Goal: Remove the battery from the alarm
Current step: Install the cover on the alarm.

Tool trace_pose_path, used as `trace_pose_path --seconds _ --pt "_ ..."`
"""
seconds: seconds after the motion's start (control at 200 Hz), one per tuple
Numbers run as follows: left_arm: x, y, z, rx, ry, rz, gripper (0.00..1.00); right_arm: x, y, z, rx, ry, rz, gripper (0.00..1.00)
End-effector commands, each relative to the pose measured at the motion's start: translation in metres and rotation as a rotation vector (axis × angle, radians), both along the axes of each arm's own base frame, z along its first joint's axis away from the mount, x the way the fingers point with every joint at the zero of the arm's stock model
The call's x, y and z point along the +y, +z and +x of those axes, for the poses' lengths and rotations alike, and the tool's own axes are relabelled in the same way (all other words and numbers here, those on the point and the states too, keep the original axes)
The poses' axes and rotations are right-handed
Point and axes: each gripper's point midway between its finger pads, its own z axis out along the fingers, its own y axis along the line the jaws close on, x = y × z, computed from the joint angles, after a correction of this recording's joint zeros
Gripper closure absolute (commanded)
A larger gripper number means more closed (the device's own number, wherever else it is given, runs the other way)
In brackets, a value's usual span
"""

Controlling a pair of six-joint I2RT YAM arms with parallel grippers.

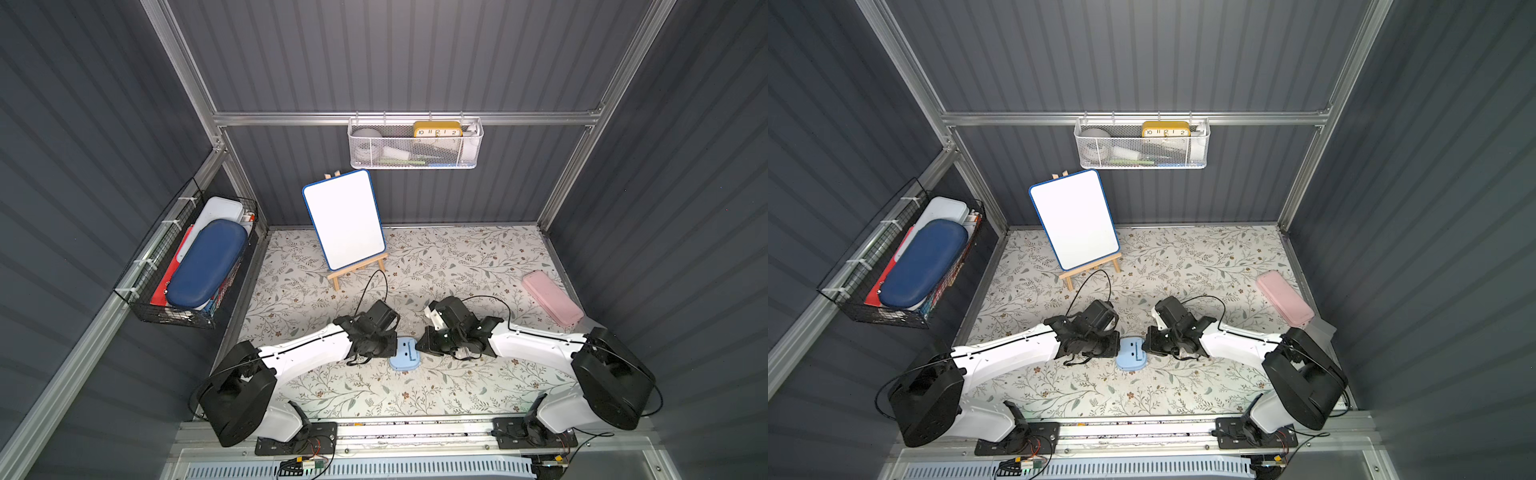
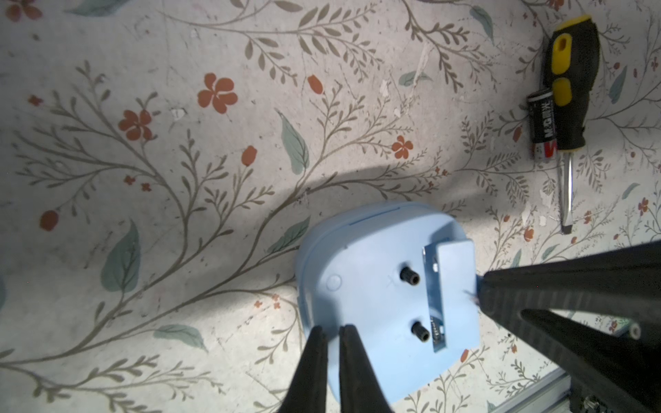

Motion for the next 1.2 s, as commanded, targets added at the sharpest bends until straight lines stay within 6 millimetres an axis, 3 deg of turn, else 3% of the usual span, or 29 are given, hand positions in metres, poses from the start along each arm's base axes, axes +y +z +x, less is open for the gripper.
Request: trace_pose_path --seconds 0.0,1.196 --pt "-0.003 0.004 -0.002 -0.002 -0.028 -0.009 0.87 -0.001 -0.005 -0.004 0.017 -0.005 0.002 1.0" --pt "-0.009 0.003 -0.004 0.002 -0.043 -0.022 0.9 -0.002 -0.016 -0.007 0.031 -0.005 0.0 1.0"
